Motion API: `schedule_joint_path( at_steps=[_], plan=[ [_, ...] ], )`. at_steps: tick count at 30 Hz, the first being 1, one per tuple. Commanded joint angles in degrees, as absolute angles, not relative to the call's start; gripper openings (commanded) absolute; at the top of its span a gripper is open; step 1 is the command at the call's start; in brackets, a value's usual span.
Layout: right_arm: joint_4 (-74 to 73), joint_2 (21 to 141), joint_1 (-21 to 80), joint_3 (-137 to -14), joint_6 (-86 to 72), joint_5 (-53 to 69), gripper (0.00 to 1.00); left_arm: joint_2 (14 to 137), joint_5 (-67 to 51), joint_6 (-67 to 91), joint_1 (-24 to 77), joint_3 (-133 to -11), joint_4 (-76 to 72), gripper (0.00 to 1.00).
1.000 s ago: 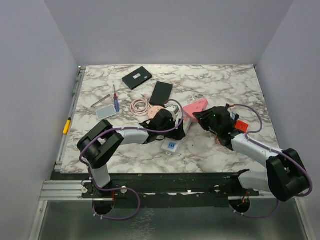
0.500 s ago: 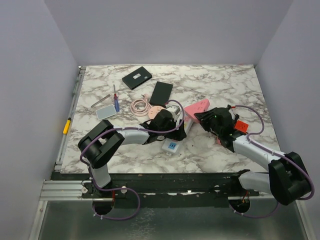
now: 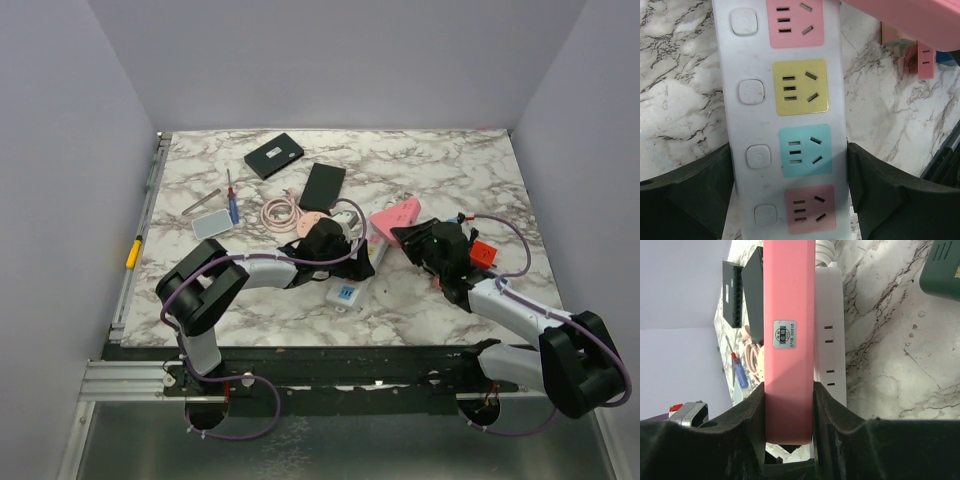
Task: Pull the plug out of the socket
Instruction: Remove the socket from the socket.
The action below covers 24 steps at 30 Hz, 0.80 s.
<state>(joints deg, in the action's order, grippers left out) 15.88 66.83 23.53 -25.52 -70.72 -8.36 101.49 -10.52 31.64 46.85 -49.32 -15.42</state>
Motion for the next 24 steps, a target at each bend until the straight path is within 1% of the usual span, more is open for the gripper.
schedule_joint_path(
  at_steps=[1,13,24],
  plan=[
    [26.2,64.3,22.7,-25.6,-70.2,-12.4,0.0,105.8,-13.5,35.0,46.4,-45.2,-4.2,0.0],
    [28.0,65.0,22.7,-25.4,-69.7,-11.6,0.0,105.7,-15.4,36.1,45.7,-44.2,-6.3,0.0],
    [28.3,65.7,22.7,-26.3,-69.4,-11.0,0.0,106.5,-11.9,33.8,45.7,-43.7,-4.3,0.0]
  ],
)
